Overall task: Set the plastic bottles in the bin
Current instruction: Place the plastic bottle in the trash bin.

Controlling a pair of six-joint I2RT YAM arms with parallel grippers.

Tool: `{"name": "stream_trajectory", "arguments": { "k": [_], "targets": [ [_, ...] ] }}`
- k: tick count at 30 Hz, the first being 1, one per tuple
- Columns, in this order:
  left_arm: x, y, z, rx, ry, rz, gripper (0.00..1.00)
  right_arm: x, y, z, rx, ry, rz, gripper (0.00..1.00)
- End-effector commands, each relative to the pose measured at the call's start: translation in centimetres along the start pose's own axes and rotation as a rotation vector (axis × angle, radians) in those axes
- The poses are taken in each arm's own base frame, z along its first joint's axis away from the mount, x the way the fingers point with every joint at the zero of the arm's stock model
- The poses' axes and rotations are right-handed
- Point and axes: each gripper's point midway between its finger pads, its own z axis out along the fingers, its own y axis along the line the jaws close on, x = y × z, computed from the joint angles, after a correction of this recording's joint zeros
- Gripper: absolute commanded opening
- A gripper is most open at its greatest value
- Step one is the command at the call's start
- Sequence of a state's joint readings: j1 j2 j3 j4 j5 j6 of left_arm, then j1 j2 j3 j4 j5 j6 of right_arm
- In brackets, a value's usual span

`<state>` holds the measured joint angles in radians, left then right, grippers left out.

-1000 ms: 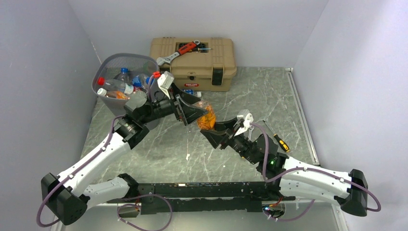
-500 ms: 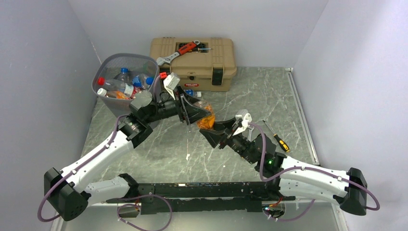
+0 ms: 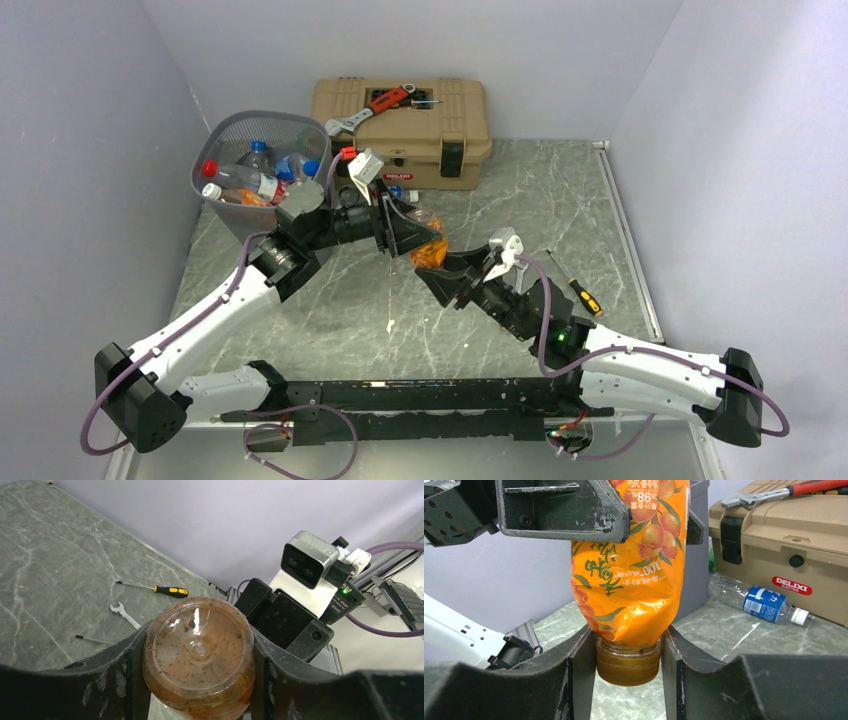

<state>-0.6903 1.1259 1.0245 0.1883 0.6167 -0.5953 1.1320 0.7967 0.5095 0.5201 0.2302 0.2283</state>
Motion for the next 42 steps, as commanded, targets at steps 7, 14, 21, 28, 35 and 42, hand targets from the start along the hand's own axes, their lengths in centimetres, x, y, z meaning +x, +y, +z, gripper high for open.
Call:
{"name": "stream_trajectory", "arguments": {
  "k": [7, 14, 21, 28, 35, 42],
  "targets": [
    [-7.8, -1.6, -5.2, -0.283, -0.149, 0.273, 0.0, -5.2, 2.7, -0.4, -0.093, -0.021, -0.007, 1.0],
    [-20.1, 1.5, -15.1, -0.961, -0.326, 0.649, 0.0, -6.2, 1.2, -3.0, -0.032, -0.008, -0.021, 1.0],
    [-24.0, 10.1, -19.0, -1.366, -0.278, 0.657, 0.0, -4.7, -0.6, -3.2, 0.047, 0.005, -0.031, 1.0],
    [-21.8, 21.2, -25.9, -1.542, -0.26, 0.313, 0.0, -3.4, -1.1, -2.5, 0.071, 0.02, -0.035, 1.0],
    [-17.4, 26.8, -24.9, -1.437, -0.219, 0.147, 0.0, -2.6, -2.0, -1.6, 0.126, 0.037, -0.061, 1.0],
    [-13.8, 26.9, -23.7, -1.363, -0.127, 0.027, 0.0, -1.5, -2.0, -1.0, 0.125, 0.061, -0.067, 1.0]
  ]
}}
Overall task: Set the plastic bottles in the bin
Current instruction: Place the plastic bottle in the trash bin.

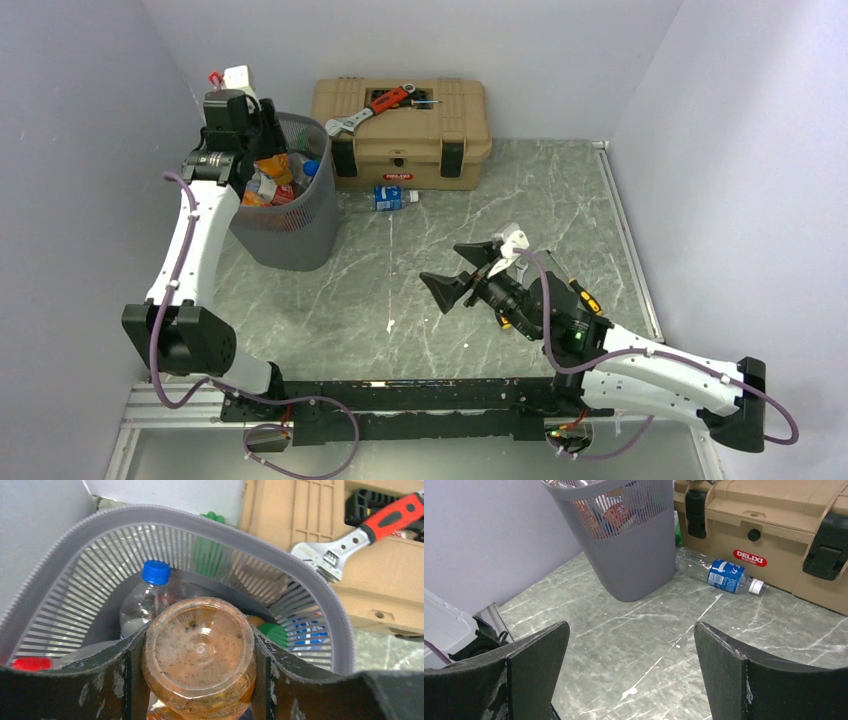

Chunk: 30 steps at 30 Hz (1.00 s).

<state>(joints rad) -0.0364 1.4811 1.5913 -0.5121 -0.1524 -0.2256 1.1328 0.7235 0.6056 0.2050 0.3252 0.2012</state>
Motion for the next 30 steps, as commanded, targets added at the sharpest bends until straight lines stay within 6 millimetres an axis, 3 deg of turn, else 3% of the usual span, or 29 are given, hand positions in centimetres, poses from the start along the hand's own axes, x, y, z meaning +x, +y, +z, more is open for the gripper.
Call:
{"name": "stream_trajectory", "arguments": {
  "k": [1, 6, 7, 9, 10, 12, 13, 14, 22, 26, 30],
  "targets": [
    [0.7, -2.1, -1.6, 0.119, 0.037, -0.06, 0.0, -1.4, 0.1, 0.6, 0.006, -0.053, 0.001, 1.0],
    [4.1, -0.1, -1.0, 0.017, 0.139, -0.086, 0.0, -1.1, 0.4, 1.2, 0.001, -0.03, -0.014, 1.0],
    [4.4, 0.2, -1.1, 0.004, 0.147, -0.094, 0.05, -1.0, 0.4, 1.3, 0.004, -0.025, -0.021, 1.0],
    [4.6, 0.5, -1.5, 0.001, 0.145, -0.107, 0.27, -1.0, 0.2, 1.5, 0.02, -0.018, -0.031, 1.0],
    [4.4, 0.6, -1.9, -0.001, 0.134, -0.115, 0.49, -1.0, 0.0, 1.7, 0.029, -0.016, -0.036, 1.0],
    [3.7, 0.7, -2.8, -0.004, 0.102, -0.132, 0.8, -0.9, -0.2, 2.1, 0.049, -0.01, -0.044, 1.0],
    [3.0, 0.5, -3.3, 0.007, 0.078, -0.138, 0.93, -0.9, -0.4, 2.3, 0.062, -0.009, -0.046, 1.0],
    [2.3, 0.5, -3.9, 0.014, 0.056, -0.143, 0.99, -1.0, -0.5, 2.5, 0.074, -0.009, -0.045, 1.0],
    [-3.6, 0.2, -10.0, 0.067, -0.152, -0.177, 0.98, -1.2, -2.0, 4.3, 0.152, -0.006, 0.006, 1.0],
    [-4.2, -0.4, -12.4, 0.137, -0.245, -0.221, 0.86, -1.2, -3.4, 4.8, 0.205, -0.016, 0.049, 1.0],
    [-3.3, -1.8, -13.7, 0.257, -0.324, -0.245, 0.84, 0.6, -8.1, 6.9, 0.281, 0.058, 0.213, 0.94]
  ]
}}
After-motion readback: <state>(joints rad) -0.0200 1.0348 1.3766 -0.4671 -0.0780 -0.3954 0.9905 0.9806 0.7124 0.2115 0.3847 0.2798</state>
